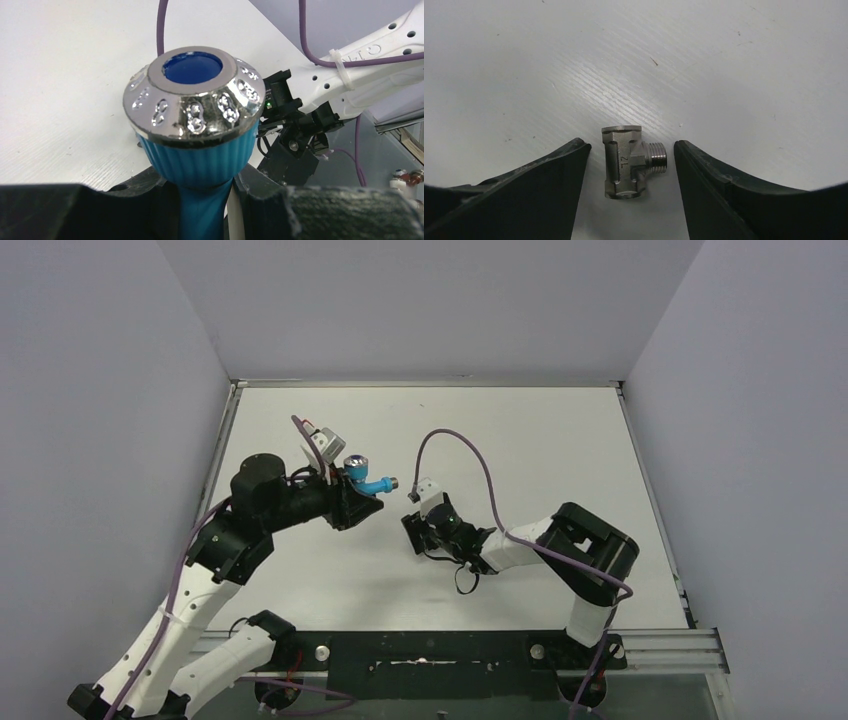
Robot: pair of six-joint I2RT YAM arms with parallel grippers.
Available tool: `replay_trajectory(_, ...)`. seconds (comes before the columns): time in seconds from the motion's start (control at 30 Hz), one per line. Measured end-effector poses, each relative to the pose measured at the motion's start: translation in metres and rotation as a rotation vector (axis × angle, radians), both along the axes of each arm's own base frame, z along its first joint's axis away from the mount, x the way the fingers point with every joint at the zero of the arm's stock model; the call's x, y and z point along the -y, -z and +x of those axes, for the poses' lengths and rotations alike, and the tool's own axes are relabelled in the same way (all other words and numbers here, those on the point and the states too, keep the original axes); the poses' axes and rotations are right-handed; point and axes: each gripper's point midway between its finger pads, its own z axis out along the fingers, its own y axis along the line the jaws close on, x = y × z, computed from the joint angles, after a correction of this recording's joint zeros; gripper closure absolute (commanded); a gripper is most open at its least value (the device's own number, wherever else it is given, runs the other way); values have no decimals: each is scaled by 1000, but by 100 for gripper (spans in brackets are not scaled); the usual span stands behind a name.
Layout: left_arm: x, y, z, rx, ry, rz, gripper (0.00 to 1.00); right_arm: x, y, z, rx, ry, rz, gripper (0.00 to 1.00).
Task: Install the water faucets
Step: Move the adaptor to the center of the board, then pick up the adaptor at the center of the board.
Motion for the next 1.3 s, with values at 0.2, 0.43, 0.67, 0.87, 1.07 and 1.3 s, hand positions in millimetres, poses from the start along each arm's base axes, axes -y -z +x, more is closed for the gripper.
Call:
replay_trajectory(0.2, -4, -3, 0, 10, -18, 6, 100, -3, 1, 0, 25, -25, 24, 27)
replay_trajectory(0.43, -5, -2, 0, 5, -26, 13, 100, -1, 2, -3, 96, -31, 105, 30)
replay_trajectory(0.67, -5, -1, 0, 2, -25, 14, 100, -1, 1, -5, 179, -30, 212, 34)
replay_trajectory(0.87, -3, 0, 3, -2, -26, 13, 100, 3, 1, -10, 216, -28, 252, 42)
replay_trajectory(1.07, -1, 2, 5, -14, -27, 15, 100, 3, 3, -9, 250, -30, 246, 48)
replay_trajectory(1.3, 0, 2, 6, -21, -28, 9, 100, -2, 3, -4, 280, -38, 248, 55)
